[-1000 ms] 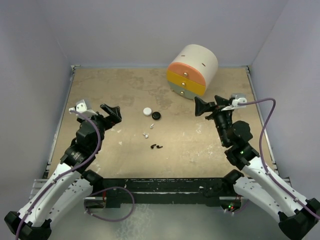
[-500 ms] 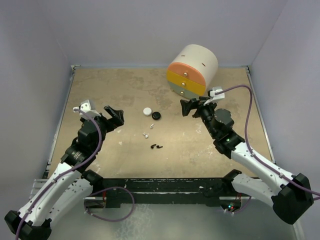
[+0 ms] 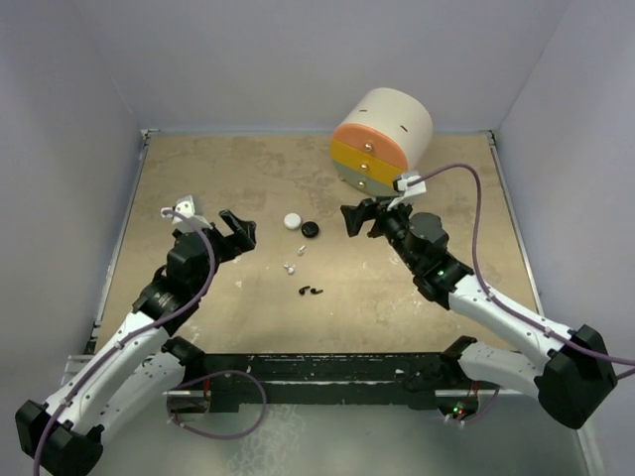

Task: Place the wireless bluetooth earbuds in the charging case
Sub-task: Pick up the charging case at the center of the board.

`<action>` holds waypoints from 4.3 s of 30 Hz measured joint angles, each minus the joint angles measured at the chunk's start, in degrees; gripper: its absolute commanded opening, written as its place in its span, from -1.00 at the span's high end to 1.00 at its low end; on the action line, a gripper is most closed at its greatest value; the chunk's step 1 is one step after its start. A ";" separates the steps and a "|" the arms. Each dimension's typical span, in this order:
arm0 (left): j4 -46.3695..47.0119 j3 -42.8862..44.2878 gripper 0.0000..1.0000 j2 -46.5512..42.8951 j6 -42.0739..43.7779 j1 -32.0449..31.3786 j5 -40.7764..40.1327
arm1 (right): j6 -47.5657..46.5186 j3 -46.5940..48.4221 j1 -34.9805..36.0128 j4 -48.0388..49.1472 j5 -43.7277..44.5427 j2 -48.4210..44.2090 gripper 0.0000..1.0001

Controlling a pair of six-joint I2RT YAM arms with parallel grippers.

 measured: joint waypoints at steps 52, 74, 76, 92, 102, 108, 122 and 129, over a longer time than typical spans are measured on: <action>1.03 -5.53 -0.78 2.14 -4.02 -0.02 1.55 | 1.95 27.67 3.54 -8.48 -6.93 52.94 -0.90; 0.94 -5.55 -0.78 2.27 -4.02 -0.02 0.24 | 2.19 26.62 6.10 -2.47 -9.51 52.94 -0.88; 0.94 -5.55 -0.78 2.21 -4.02 -0.02 0.22 | 2.34 26.60 6.14 -2.49 -8.74 52.92 -0.89; 0.90 -5.57 -0.78 2.38 -4.02 -0.02 0.22 | 4.00 26.51 6.14 -6.12 -5.01 52.59 -0.91; 0.92 -5.57 -0.78 2.75 -4.02 -0.02 0.20 | 2.16 27.89 6.14 -7.52 -2.40 52.78 -0.91; 0.90 -5.57 -0.78 2.73 -4.02 -0.02 -0.09 | -1.29 34.58 6.16 -8.31 -2.10 55.56 -0.89; -1.07 -5.57 -0.78 2.12 -4.02 -0.02 -1.55 | -3.43 41.51 6.91 -13.60 -1.88 63.04 -0.83; -1.29 -5.57 -0.78 2.05 -4.00 -0.02 -1.88 | -3.63 43.25 7.87 -15.50 -0.50 63.91 -0.76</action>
